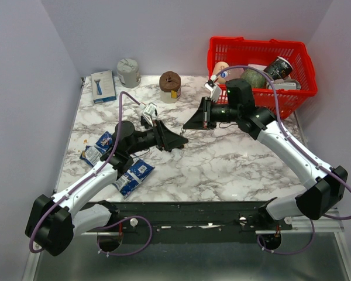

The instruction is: Unlock with the key

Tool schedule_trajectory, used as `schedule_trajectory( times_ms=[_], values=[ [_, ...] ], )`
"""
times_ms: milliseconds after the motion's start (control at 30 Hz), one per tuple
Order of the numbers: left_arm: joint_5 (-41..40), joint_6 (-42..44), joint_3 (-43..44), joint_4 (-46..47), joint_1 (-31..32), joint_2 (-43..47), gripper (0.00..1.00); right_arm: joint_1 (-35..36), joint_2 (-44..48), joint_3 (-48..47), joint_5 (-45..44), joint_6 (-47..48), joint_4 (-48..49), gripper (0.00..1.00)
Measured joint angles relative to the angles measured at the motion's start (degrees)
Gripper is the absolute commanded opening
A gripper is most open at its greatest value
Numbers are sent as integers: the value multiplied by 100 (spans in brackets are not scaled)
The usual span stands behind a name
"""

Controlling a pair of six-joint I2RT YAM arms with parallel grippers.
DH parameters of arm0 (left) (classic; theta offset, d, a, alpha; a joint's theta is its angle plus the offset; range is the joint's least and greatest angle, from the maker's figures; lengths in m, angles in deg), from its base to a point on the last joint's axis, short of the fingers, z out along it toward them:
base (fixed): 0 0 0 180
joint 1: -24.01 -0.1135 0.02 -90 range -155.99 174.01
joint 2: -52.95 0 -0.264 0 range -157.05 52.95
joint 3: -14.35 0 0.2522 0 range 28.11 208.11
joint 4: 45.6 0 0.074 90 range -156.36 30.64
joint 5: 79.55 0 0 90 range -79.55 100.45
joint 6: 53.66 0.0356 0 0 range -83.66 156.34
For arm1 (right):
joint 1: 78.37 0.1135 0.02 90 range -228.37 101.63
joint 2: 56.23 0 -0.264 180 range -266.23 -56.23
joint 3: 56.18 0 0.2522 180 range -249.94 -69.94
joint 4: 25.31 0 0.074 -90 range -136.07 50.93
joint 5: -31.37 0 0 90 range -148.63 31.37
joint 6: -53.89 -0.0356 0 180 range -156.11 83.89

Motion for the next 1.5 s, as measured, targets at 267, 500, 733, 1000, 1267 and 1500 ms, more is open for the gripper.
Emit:
schedule_trajectory(
  times_ms=[267,500,733,1000,1267,1500],
  values=[
    [-31,83,0,-107,0,92,49,-33,26,15,9,-9,0,1],
    [-151,181,0,-284,0,195,45,-35,26,55,57,-57,7,1],
    [-212,247,0,-369,0,249,33,-35,28,133,81,-85,17,1],
    [-251,295,0,-380,0,269,29,-35,28,157,103,-138,24,1],
    [-291,313,0,-378,4,205,27,-35,28,195,140,-168,83,1],
    [-291,345,20,-382,7,76,15,-35,28,195,140,-195,107,1]
  ],
)
